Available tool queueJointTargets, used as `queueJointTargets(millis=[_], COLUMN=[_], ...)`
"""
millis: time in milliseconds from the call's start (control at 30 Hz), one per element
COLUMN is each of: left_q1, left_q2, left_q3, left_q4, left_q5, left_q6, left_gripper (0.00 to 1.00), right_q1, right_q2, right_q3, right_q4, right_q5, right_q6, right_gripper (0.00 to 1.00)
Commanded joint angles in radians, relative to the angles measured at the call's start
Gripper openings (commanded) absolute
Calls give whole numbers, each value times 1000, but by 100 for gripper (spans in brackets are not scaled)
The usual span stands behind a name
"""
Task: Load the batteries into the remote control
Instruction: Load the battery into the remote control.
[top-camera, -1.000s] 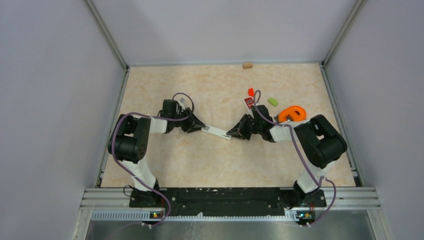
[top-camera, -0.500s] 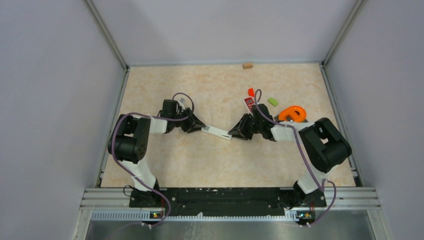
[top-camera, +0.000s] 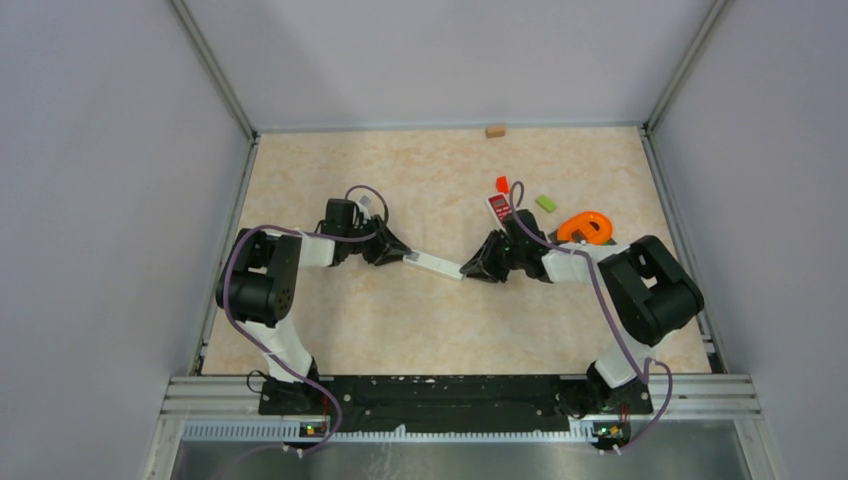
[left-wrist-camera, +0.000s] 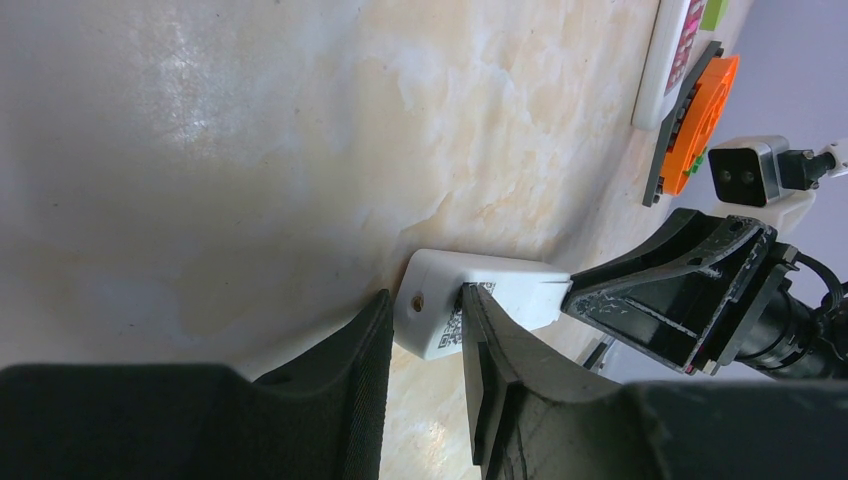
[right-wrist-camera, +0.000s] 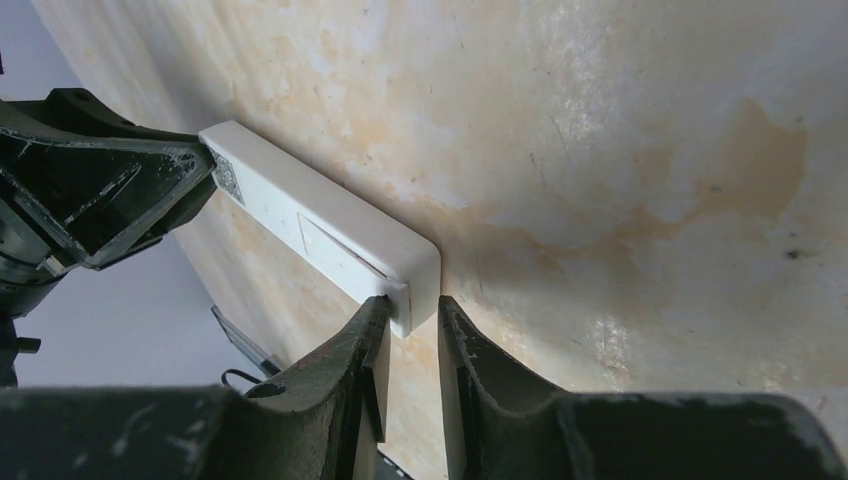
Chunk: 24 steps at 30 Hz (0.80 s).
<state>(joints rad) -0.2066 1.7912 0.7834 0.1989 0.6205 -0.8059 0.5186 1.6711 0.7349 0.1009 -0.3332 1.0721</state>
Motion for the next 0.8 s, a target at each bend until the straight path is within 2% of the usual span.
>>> queueJointTargets(millis=[0,367,500,567,667,767], left_q1=[-7,-7,-7,-7,-7,-7], left_q2=[0,4,4,4,-1,-4], left_q3=[5,-7,-10,-13,-18,-19], left_q4=[-59,-46,-44,-43,-42,-45], left_q5=[-47,-39,-40,-42,-45,-49], left_q6=[26,20,18,18,17,18], left_gripper=[36,36,36,36,36,36], right_q1=[-2,0,7,9,9,8], right_q2=[2,57,79,84,68,46], right_q3=[1,-10,-11,-16,-41,-62], right_q4=[-9,74,106,113,126,129], right_q5=[31,-34,-48,-42,-17,0], right_q6=[-34,-77,-76,-68,-53,-56], right_gripper=[24,36,37,34,21,13])
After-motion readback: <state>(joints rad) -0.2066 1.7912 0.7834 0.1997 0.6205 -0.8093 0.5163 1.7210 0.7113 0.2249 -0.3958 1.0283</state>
